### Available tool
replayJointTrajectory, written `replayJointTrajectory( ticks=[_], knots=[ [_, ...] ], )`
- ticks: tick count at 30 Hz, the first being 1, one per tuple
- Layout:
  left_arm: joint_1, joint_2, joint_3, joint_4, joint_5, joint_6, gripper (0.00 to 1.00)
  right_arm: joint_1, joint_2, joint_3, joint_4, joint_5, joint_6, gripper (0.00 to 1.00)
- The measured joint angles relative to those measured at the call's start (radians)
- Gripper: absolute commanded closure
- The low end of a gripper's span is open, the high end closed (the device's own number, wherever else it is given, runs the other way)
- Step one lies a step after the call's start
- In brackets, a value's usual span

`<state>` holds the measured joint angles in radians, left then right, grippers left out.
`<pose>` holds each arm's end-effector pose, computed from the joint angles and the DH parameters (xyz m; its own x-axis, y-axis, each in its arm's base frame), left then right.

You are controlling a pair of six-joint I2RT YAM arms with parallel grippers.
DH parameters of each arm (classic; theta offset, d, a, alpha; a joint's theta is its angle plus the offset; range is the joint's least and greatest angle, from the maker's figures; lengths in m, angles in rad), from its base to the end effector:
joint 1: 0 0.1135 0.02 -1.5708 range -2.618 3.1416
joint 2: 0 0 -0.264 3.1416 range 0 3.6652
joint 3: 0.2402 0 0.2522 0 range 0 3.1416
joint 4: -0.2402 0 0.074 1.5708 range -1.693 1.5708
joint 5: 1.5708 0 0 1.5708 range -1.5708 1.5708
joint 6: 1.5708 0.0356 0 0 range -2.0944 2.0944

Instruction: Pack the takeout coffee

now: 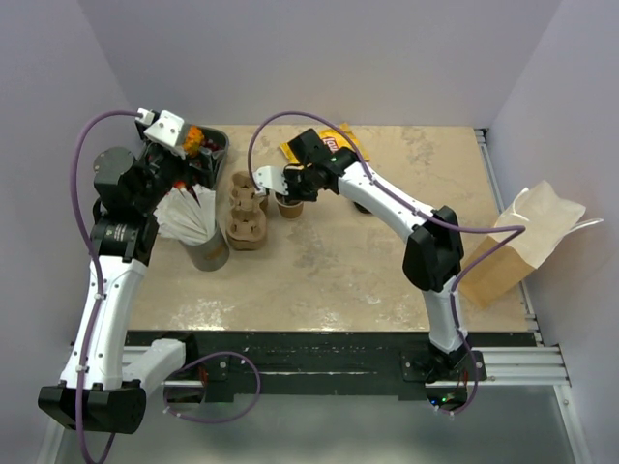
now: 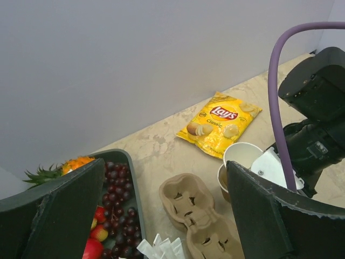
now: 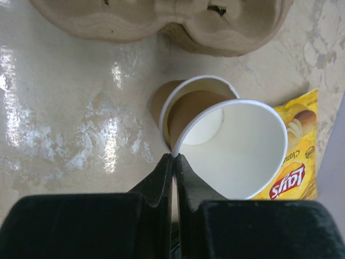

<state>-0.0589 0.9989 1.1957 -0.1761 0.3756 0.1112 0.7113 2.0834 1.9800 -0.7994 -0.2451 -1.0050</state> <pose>0.2116 -0.0256 0.4444 0.0672 0.0995 -0.9928 0.4160 0.9016 0.1185 0.3478 0.3111 0.2928 0.3119 -0.8123 -0.4929 -0.9026 -0.0913 -0.4208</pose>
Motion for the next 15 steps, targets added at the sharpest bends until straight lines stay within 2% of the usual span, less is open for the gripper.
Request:
replayJointTrajectory(
  ticks=[7, 12, 15],
  knots=[
    [0.0, -0.003, -0.017, 0.003, 0.004, -0.008, 0.01, -0.01, -0.034, -0.017, 0.001, 0.004, 0.023, 1.0],
    [0.0, -0.003, -0.017, 0.01, 0.012, -0.023, 0.02, -0.004, -0.057, 0.092, -0.041, -0.01, 0.035, 1.0],
    [0.0, -0.001, -0.017, 0.02, 0.016, -0.029, 0.02, 0.001, -0.136, 0.072, -0.077, -0.017, 0.017, 1.0]
  ],
)
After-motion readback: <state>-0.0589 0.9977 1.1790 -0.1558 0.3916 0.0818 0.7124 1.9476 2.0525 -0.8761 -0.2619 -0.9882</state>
